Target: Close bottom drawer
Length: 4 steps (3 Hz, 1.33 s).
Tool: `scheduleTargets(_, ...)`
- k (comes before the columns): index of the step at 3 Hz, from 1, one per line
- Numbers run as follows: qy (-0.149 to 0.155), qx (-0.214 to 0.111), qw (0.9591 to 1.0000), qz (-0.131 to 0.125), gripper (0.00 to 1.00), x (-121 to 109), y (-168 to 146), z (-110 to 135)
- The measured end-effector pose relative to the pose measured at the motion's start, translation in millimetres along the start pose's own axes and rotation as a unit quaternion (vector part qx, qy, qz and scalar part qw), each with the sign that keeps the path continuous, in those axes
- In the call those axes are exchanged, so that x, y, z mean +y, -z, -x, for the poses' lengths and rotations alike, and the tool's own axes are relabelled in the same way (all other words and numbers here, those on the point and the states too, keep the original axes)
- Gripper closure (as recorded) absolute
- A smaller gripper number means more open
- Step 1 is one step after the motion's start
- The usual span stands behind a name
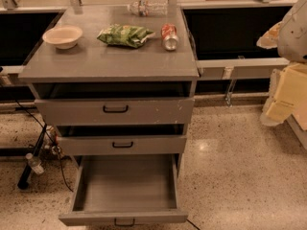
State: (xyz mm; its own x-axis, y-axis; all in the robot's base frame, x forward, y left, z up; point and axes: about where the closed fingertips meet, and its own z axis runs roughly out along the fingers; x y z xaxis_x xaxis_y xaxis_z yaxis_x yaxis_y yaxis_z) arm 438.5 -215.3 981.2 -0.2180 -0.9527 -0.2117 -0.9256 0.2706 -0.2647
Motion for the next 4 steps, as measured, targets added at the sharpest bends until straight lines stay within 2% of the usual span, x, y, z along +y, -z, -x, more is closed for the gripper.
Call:
scheduleTargets(1, 0.000, 0.000, 1.0000, 0.000, 0.00, 0.0, 0.0, 0.0)
scheduleTargets(3, 0.000, 0.000, 1.0000, 0.000, 0.43, 0.0, 0.0, 0.0)
scheduleTargets(4, 0.000, 0.000, 1.0000, 0.000, 0.72, 0.0, 0.0, 0.0)
